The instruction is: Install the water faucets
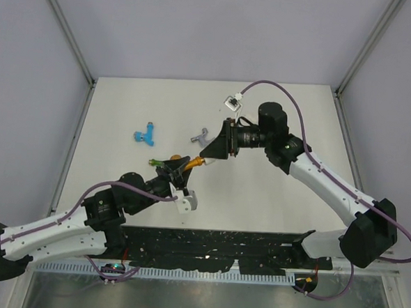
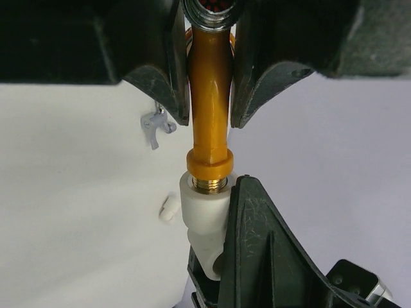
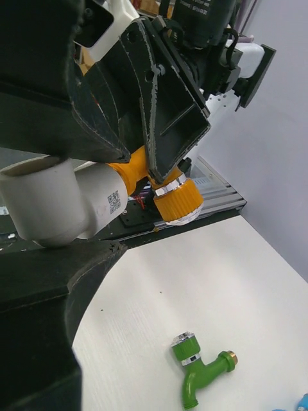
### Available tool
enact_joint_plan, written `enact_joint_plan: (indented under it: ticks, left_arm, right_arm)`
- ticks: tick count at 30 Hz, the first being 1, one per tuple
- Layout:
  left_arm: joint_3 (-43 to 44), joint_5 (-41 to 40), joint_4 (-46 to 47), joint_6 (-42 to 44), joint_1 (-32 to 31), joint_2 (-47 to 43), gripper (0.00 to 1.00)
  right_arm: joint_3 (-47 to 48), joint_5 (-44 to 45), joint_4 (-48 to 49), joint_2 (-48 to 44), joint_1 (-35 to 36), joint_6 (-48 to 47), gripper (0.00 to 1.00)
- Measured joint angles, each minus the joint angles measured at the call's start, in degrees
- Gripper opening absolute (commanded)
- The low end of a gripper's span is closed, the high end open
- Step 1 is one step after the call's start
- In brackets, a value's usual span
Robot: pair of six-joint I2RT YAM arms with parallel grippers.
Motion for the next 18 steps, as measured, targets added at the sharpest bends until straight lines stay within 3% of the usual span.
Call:
enact_joint_plan:
  ticks: [2,3,6,9,12,18]
  left_arm:
    - [-0.8,-1.7,1.4,1.2,-0.1,0.2,0.00]
    - [-1.0,-2.2,2.2,1.4,-0.2,0.2,0.00]
    - [-1.4,-2.9,3.5,-0.5,-0.3,0.1,0.00]
    - [-1.5,-2.4,3.2,-5.7,1.9,-0.7,0.00]
    - [-1.2,1.7,1.3,-13.3,7.9,-2.0,0.00]
    - [2.5,24.3,-7.6,-32.5,29.6,1.3,0.00]
  right_arm:
    - [-0.2,0.6,-0.5,0.2,-0.4,0.7,0.21]
    - [-0.2,0.7,-0.5,0.2,-0.6,0.9,0.38]
    - [0.1,0.7,-0.6,0.2,-1.2,0.7,0.66]
    - [1.2,0.0,-1.8,0.0,-2.2,-1.0,0.75]
    - [2.8,0.0,-3.7,-1.1,-4.1,-7.1,0.81]
    - [3.1,2.8,-5.9,-9.4,-5.6,-27.2,0.86]
